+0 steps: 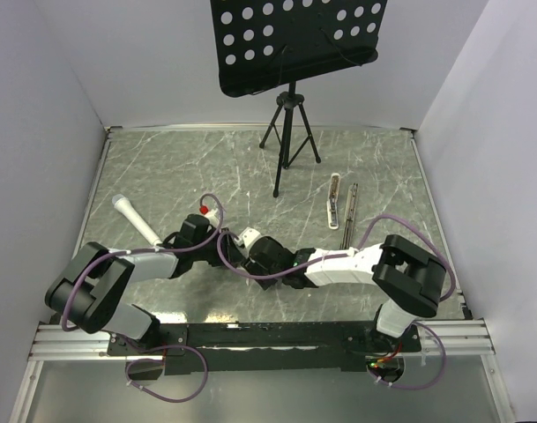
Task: Unload the staples from the stapler
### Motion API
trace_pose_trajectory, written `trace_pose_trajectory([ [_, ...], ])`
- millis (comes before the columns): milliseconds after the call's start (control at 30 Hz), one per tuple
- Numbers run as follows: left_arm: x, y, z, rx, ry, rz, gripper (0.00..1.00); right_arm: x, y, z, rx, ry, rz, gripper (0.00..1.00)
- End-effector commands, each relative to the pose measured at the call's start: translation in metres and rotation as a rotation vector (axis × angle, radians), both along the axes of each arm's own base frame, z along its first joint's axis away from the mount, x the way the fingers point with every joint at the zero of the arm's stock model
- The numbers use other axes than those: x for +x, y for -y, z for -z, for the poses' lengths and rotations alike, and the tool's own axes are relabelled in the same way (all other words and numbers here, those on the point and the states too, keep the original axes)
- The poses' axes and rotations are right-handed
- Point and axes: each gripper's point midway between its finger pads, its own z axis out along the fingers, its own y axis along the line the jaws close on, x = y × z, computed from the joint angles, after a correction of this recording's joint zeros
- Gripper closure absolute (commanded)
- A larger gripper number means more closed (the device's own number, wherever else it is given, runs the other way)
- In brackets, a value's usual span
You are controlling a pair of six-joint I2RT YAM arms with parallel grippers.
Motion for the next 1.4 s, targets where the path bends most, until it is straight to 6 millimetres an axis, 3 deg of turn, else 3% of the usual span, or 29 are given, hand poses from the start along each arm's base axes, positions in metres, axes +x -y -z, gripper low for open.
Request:
trace_pose_trajectory([
  [0,0.008,0.004,-0.007,0.014,0.027,0.005,0.66,0.000,0.021,-0.010,-0.064,0.023,0.065,0.40],
  [167,0.013,0.007,-0.009,0.022,0.034,0.020,0.70,-0.002,0.022,-0.001,-0.087,0.023,0.032,0.39],
  [300,0.015,0.007,-0.009,0.031,0.037,0.031,0.71,-0.007,0.010,-0.001,-0.041,0.007,-0.017,0.41],
  [533,0.017,0.010,-0.008,0.034,0.027,0.036,0.73,-0.011,0.000,0.006,-0.035,-0.026,-0.056,0.51],
  [900,0.021,0.011,-0.005,0.047,0.034,0.055,0.77,-0.015,0.008,0.003,-0.032,-0.027,-0.054,0.66],
  [1367,0.011,0.024,-0.021,-0.049,0.116,0.161,0.78,-0.019,0.004,0.005,-0.026,-0.043,-0.087,0.67],
])
